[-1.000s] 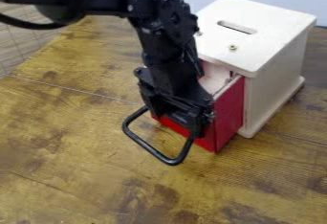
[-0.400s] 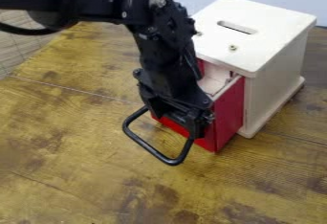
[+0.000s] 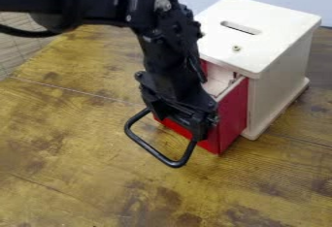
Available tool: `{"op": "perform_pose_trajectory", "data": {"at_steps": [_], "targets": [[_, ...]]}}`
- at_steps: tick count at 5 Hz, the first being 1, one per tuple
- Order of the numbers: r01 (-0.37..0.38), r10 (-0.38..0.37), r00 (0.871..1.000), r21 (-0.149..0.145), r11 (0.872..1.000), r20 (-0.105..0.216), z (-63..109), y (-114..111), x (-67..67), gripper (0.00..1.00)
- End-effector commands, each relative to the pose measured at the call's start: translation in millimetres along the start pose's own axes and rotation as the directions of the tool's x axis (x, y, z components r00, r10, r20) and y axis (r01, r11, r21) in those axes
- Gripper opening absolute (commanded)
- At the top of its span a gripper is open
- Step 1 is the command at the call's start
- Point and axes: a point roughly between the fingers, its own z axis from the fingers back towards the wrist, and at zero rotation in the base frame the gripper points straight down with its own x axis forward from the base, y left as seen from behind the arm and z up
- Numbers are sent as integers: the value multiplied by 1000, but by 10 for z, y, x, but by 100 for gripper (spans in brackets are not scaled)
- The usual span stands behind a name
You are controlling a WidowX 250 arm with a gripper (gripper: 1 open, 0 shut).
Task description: Close the drawer
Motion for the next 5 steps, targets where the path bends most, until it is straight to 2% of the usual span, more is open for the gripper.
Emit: {"op": "perform_pose_trajectory", "data": {"at_steps": [1, 3, 5], "targets": [[5, -5, 1000, -15, 1000, -3, -167, -247, -52, 100], [-73, 73, 997, 8, 997, 8, -50, -324, 21, 100], [-31, 30, 999, 4, 1000, 13, -262, -170, -12, 100]]}}
